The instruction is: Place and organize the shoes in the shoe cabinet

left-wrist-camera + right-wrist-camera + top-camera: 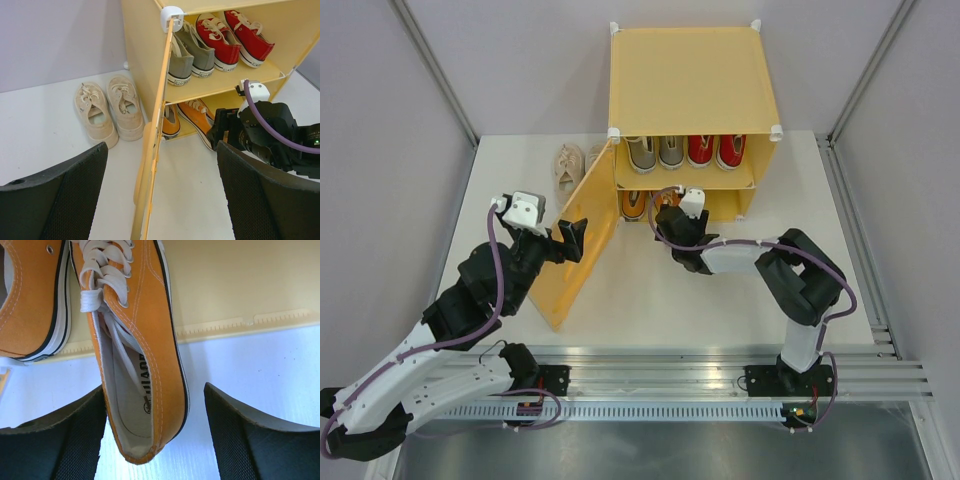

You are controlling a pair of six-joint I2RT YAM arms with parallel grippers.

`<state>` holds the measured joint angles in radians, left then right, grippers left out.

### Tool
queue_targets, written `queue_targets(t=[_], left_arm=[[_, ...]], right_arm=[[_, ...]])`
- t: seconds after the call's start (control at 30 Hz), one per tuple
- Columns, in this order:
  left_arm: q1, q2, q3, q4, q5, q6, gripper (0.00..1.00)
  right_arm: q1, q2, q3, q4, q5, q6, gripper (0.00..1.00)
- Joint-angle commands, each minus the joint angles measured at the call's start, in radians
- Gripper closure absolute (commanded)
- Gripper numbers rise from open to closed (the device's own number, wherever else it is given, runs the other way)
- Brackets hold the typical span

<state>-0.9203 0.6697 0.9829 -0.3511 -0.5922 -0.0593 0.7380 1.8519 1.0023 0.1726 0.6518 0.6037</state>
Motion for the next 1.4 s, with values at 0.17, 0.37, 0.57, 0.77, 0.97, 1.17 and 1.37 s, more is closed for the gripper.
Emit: queue_targets(t=[0.17,0.37,0.57,0.77,0.97,1.17,1.37], left_arm=[[0.005,0.016,0.014,-0.037,0.019,-0.025,0.08],[0.005,0.019,0.014,-0.037,0.020,-0.025,0.08],[0.005,0.021,0.014,-0.037,0.020,-0.025,0.08],[0.003,0.025,0.013,-0.037,0.015,-0.024,0.08],[0.005,0.028,0.013,-0.037,0.015,-0.022,0.08],[0.005,0.027,0.013,-0.035,0.015,-0.022,0.08],[0.005,0.024,0.013,-0.035,0.017,-0.022,0.08]], right_arm=[[0.014,-0.040,-0.063,0.073,-0.017,0.005,0.21],[0.027,-0.082,-0.140,0.183,-0.084,-0.050,0.20],[0.027,-0.077,-0.140,0.177,-0.081,-0.067,0.20],[0.027,-0.033,-0.116,0.185,-0.073,-0.087,0.28],[0.026,-0.008,-0.079,0.186,-0.070,-0.111,0.52],[0.024,-0.016,-0.056,0.192,-0.041,-0.113,0.81],[0.023,-0.008,-0.011,0.143,0.046,-0.042,0.99]])
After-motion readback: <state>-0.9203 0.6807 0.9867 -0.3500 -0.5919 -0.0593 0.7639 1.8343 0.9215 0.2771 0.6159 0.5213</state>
